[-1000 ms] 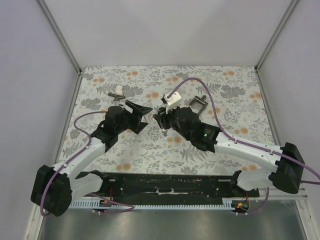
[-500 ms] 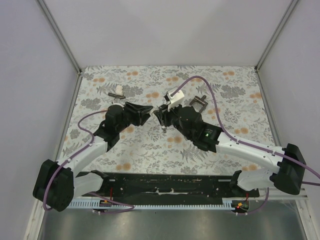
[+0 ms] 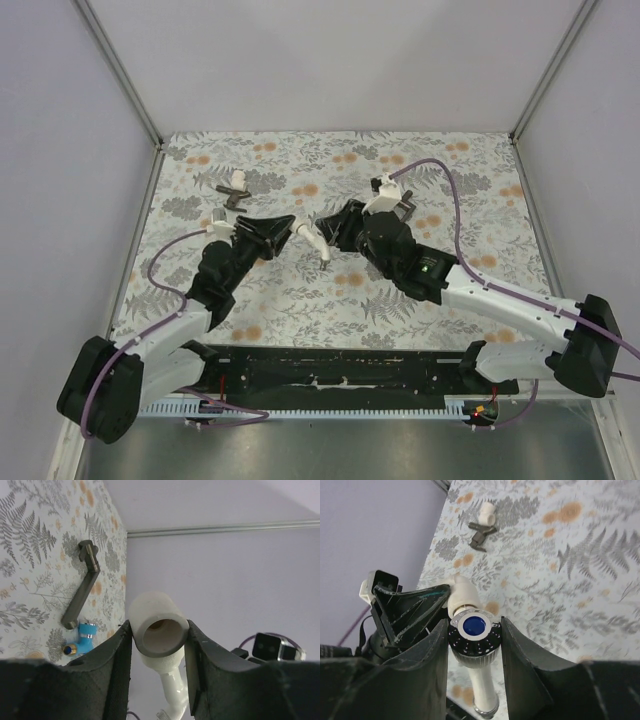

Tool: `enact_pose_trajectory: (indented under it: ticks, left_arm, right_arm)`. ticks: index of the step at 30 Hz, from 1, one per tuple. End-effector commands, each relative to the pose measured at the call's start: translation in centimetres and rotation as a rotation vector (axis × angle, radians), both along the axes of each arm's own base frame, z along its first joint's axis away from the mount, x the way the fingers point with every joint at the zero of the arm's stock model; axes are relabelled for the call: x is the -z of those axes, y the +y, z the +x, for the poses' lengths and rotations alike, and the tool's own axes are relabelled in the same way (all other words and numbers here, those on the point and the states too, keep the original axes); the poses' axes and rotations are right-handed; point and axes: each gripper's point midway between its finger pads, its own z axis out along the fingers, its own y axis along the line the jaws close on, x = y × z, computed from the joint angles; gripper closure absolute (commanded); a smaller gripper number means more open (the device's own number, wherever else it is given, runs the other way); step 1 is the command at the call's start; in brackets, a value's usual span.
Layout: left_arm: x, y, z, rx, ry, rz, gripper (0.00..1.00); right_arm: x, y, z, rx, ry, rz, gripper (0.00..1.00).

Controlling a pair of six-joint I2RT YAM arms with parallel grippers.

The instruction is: Install the water faucets

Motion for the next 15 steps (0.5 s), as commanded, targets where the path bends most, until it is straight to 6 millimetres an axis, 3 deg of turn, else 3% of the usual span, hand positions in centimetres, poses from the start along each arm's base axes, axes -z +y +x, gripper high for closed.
enact_pose_trajectory:
  ticks: [1, 4, 8, 11, 15]
  left_arm:
    - [-10.0, 5.4, -0.9, -0.266, -0.435, -0.077, 0.98]
    - [-10.8, 6.1, -1.4, -0.303, -0.468, -0.039, 0.98]
    - [-9.8, 6.4, -0.8, -0.321, -0.387, 0.036, 0.98]
    - [-7.8, 6.6, -0.1, -0.33, -0.234, 0.131, 0.98]
    - [-5.8, 6.5, 0.3, -0.299, -0.057, 0.306, 0.98]
  right_arm:
    - [3.5, -2.5, -0.1, 0.223, 0.383, 0.327, 1.0]
    - [4.0, -1.7, -0.4, 0.198, 0.442, 0.355, 0.93]
    - [3.1, -1.8, -0.3, 0.145, 0.357, 0.253, 0.45]
    - [1.3, -1.9, -0.1, 0.048, 0.206, 0.096, 0.17]
    - [-0.6, -1.8, -0.5, -0.189, -0.075, -0.246, 0.06]
